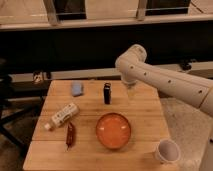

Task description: Knock the eraser over

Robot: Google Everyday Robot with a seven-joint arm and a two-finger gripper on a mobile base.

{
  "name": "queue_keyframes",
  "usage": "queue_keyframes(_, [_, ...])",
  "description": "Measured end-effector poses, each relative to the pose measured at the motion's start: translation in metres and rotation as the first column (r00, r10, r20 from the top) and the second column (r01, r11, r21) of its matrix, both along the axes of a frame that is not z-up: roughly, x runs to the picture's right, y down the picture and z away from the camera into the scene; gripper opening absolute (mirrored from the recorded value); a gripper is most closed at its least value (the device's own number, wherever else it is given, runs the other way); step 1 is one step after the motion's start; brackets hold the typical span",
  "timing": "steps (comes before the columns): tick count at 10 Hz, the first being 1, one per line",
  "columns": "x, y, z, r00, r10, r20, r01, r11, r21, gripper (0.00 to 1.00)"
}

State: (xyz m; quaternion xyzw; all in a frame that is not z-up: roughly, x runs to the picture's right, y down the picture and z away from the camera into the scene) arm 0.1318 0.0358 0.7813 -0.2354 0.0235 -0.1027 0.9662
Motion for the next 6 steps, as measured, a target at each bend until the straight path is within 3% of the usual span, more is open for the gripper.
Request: queue_keyframes(6, [-0.0062, -0.0041, 0.0094, 1.0, -0.022, 0.011, 0.022, 0.9997, 0.01, 0.8])
